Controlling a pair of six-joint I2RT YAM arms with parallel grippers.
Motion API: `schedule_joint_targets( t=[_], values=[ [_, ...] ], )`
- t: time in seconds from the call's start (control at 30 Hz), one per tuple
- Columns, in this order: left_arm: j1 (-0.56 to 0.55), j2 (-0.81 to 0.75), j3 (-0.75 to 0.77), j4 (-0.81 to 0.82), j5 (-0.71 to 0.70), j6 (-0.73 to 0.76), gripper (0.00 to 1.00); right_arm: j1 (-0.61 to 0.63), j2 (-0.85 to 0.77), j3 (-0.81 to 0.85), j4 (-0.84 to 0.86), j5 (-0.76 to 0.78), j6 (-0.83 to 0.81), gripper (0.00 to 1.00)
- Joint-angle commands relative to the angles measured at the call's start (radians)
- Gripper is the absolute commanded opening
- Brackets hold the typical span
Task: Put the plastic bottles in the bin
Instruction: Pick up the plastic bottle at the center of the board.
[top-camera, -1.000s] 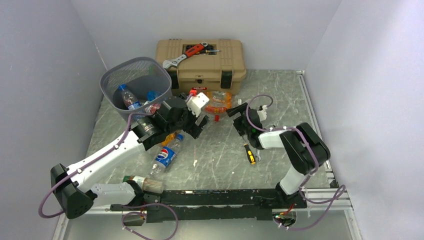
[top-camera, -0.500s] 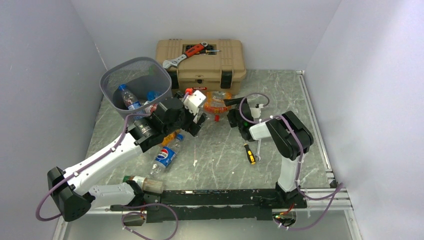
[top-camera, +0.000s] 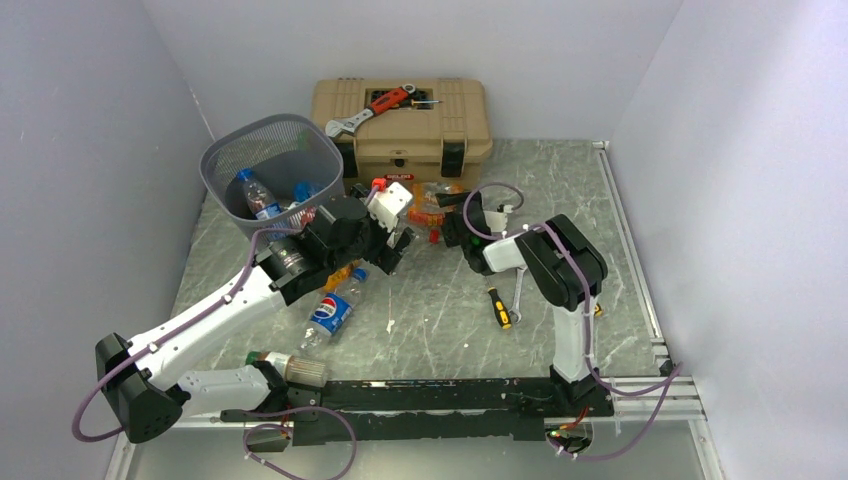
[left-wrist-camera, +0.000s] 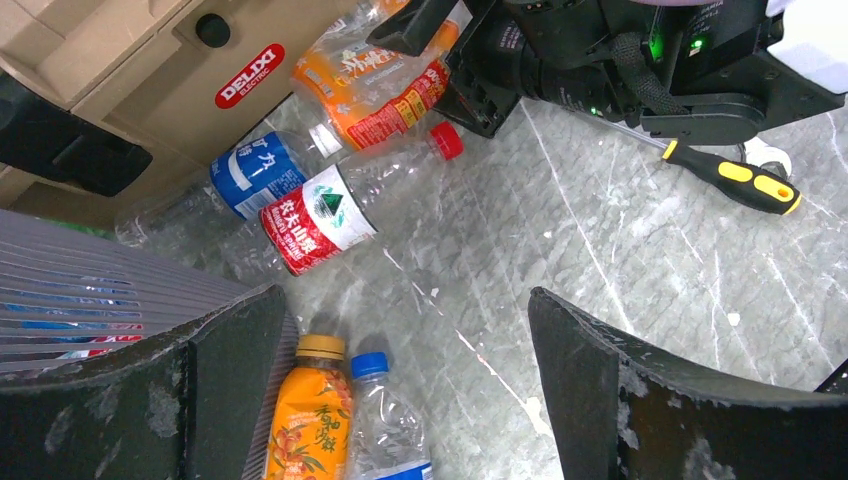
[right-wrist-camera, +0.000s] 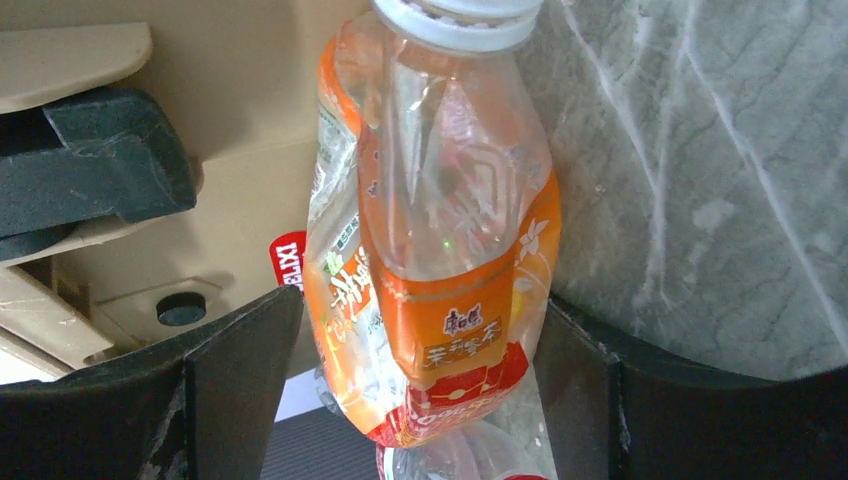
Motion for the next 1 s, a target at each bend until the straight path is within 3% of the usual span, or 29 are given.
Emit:
schedule_joint_targets(
  t=[0.0,0.53,0.8,0.97],
  values=[
    [-0.004,-0.02,0.0,0.039,0.015,-0.017,0.97,0.011,0.053,0.0,-0.073,0.036,0.036,0.83],
    [-0.003,-0.009,0.003,0.036,0.015,-0.008,0.96,0.01,0.088,-0.065,0.045,0.048,-0.005,0.33],
    [-0.004,-0.026,0.001,0.038,0.007,-0.002,0.96,0.009,-0.036,-0.161,0.137,0.045,-0.147,0.01],
    [-0.008,-0.032,0.007,0.029,0.018,-0.005,0.96,0.003,-0.198,-0.216,0.115,0.051,-0.328,0.0]
  ],
)
